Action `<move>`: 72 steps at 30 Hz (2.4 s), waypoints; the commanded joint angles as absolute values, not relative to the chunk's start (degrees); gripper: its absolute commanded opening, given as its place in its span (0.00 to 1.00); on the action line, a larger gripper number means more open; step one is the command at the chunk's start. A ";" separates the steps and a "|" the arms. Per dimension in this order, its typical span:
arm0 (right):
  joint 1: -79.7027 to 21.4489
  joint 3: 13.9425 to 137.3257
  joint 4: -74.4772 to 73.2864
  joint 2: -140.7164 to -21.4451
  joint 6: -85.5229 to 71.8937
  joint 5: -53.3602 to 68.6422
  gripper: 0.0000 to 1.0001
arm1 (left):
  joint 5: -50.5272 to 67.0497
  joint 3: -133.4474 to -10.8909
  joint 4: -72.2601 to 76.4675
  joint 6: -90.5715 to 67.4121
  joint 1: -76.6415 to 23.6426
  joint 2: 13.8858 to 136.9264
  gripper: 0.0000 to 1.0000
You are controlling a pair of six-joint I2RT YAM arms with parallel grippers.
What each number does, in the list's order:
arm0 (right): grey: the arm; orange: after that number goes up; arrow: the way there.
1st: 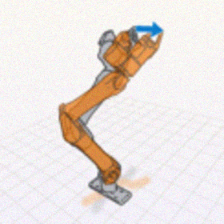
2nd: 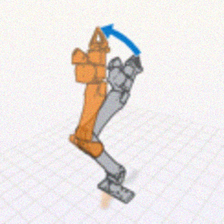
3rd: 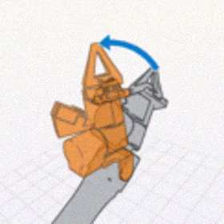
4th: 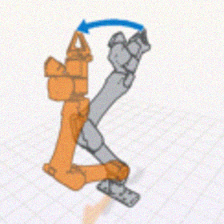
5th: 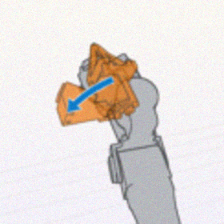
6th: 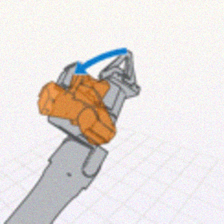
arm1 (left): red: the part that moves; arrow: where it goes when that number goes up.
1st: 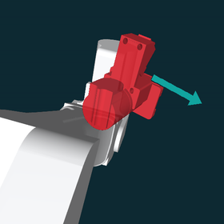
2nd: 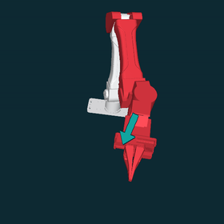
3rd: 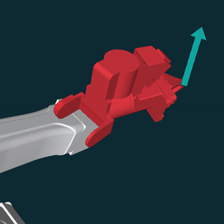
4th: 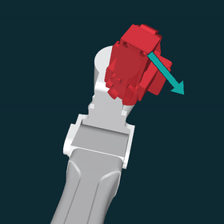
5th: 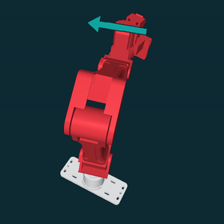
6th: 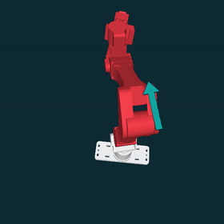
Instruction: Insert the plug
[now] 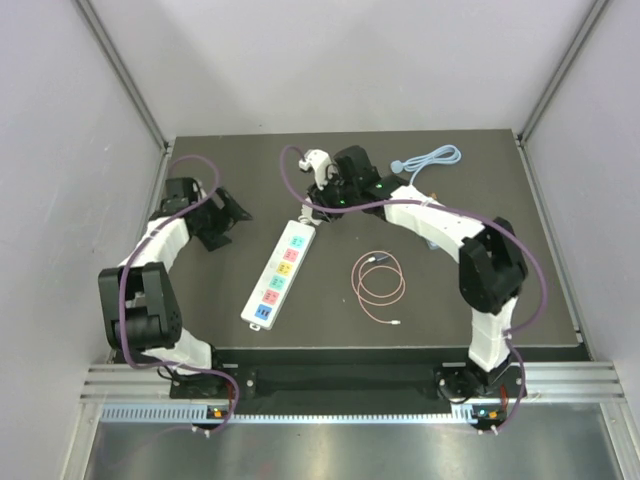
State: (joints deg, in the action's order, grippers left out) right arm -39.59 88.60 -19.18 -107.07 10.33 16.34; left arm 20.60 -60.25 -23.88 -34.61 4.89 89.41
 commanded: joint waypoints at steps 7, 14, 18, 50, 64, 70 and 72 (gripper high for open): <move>-44.12 106.77 -28.45 -118.91 23.81 22.59 0.00 | 26.11 -50.36 -16.95 -41.84 11.87 86.22 0.98; -47.98 114.33 -38.82 -125.06 27.07 17.76 0.00 | 24.35 -49.22 -19.07 -42.98 12.39 83.50 0.98; -48.08 116.28 -41.75 -127.00 27.33 15.04 0.00 | 24.26 -48.17 -17.85 -43.59 12.39 81.57 0.98; -45.44 119.09 -42.98 -130.17 32.34 15.65 0.00 | 26.80 -46.93 -15.03 -44.30 12.39 81.12 0.98; -45.09 119.27 -44.30 -130.78 32.52 17.57 0.00 | 27.69 -46.85 -14.50 -44.74 12.39 81.65 0.98; -45.44 116.90 -45.35 -130.25 31.82 20.39 0.00 | 27.16 -46.76 -14.85 -44.21 12.39 80.77 0.98; -45.44 116.37 -45.53 -129.99 31.64 21.27 0.00 | 27.07 -46.76 -14.77 -44.30 12.39 80.95 0.98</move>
